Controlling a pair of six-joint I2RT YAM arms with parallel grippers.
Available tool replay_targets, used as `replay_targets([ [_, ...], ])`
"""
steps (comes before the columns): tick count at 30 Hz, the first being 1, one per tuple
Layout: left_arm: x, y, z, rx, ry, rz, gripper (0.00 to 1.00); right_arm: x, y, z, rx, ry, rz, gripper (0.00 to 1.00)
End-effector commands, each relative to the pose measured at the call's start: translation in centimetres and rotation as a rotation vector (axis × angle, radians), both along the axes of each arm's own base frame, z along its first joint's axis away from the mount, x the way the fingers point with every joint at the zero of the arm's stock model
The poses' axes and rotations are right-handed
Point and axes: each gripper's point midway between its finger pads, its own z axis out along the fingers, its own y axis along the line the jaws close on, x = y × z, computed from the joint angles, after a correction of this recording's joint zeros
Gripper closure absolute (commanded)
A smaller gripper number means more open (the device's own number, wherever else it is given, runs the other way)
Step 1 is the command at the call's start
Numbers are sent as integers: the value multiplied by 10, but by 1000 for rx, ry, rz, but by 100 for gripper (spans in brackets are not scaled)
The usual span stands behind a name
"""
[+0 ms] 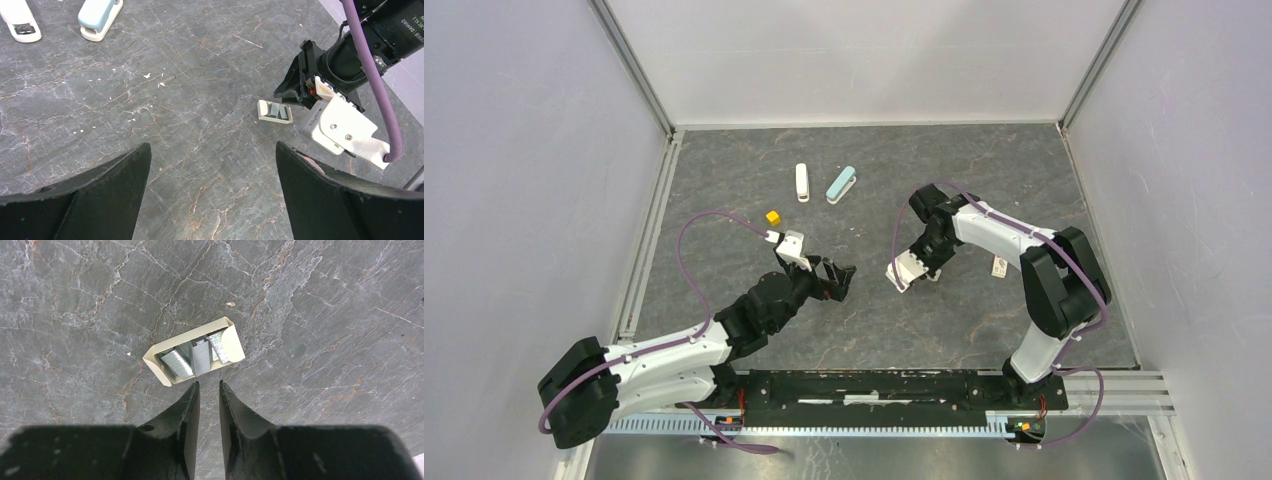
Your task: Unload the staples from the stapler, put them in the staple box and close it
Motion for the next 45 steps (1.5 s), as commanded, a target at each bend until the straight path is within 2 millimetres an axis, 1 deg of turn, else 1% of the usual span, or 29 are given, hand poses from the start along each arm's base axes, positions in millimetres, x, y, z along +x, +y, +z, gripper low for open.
replay_targets([
  [1,5,4,12,-62,-16,43,0,-5,0,-4,-7,19,39,73],
  [14,6,3,10,-56,-13,45,0,-7,0,-11,-10,34,40,73],
  [21,6,4,10,-57,-13,48,0,-5,0,-13,-8,24,33,73],
  [45,6,4,10,-56,-15,49,0,2,5,-10,20,-9,11,74],
])
